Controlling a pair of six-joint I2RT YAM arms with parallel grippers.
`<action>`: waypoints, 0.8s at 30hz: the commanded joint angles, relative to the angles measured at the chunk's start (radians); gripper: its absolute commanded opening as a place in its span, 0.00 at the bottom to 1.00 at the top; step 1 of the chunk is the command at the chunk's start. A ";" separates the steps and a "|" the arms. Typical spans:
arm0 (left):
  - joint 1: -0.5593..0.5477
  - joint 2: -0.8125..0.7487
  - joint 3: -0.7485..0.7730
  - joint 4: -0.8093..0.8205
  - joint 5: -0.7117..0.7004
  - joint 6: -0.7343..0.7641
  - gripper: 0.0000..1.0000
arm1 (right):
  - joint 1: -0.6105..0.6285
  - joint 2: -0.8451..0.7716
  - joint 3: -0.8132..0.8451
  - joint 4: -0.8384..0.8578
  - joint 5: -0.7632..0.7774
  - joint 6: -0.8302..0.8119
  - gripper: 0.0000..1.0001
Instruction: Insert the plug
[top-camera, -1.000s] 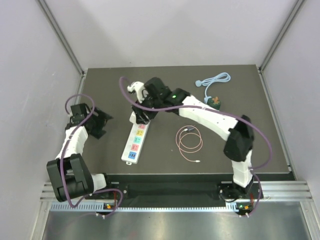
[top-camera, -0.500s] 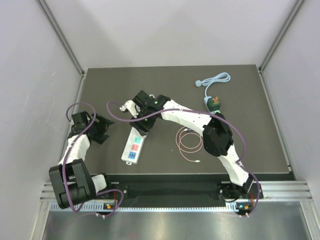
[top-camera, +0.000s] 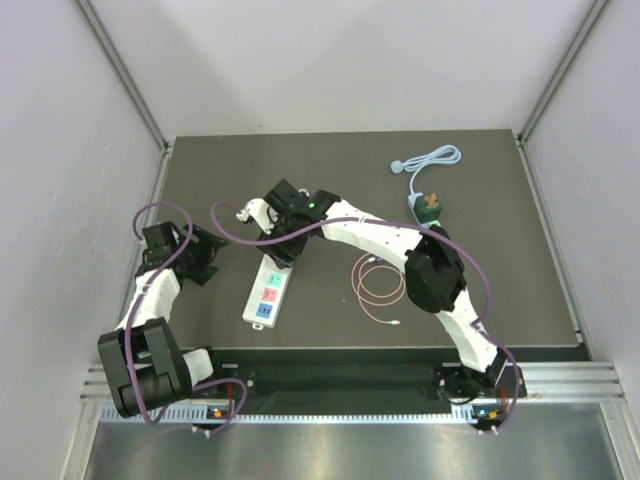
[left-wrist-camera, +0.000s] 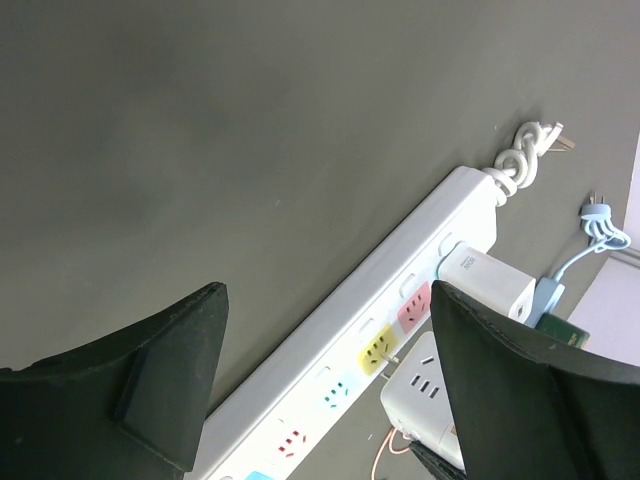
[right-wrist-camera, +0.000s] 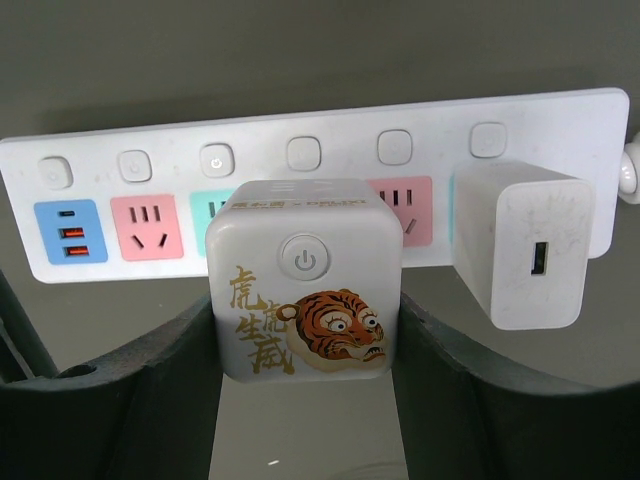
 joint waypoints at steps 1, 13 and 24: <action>0.005 -0.014 0.005 0.053 0.004 0.014 0.86 | 0.014 0.010 0.005 0.065 -0.043 -0.028 0.00; 0.007 -0.012 0.012 0.042 0.001 0.018 0.86 | 0.014 0.015 -0.065 0.082 -0.040 -0.071 0.00; 0.008 -0.023 0.018 0.036 -0.008 0.023 0.86 | 0.018 -0.028 -0.110 0.136 0.012 -0.095 0.00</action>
